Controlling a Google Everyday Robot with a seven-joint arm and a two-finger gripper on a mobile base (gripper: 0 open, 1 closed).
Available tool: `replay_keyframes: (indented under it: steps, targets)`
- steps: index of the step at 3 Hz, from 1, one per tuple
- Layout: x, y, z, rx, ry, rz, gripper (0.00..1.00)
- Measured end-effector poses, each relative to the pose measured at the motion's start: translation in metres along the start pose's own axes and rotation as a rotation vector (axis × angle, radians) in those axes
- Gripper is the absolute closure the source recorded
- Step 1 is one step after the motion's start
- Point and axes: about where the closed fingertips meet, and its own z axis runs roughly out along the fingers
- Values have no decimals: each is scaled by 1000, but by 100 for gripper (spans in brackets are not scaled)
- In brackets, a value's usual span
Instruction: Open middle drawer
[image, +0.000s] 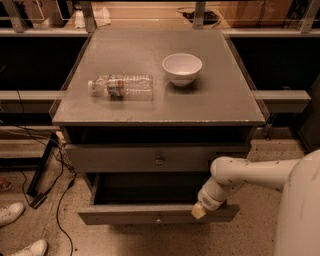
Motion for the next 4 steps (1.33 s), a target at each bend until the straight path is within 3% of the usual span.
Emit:
replay_keyframes:
  steps: [1,2,4]
  targets:
    - [0,0,0,0,0,0,11]
    - [0,0,0,0,0,0,0]
    - [-3,-3,0,0,0,1,0]
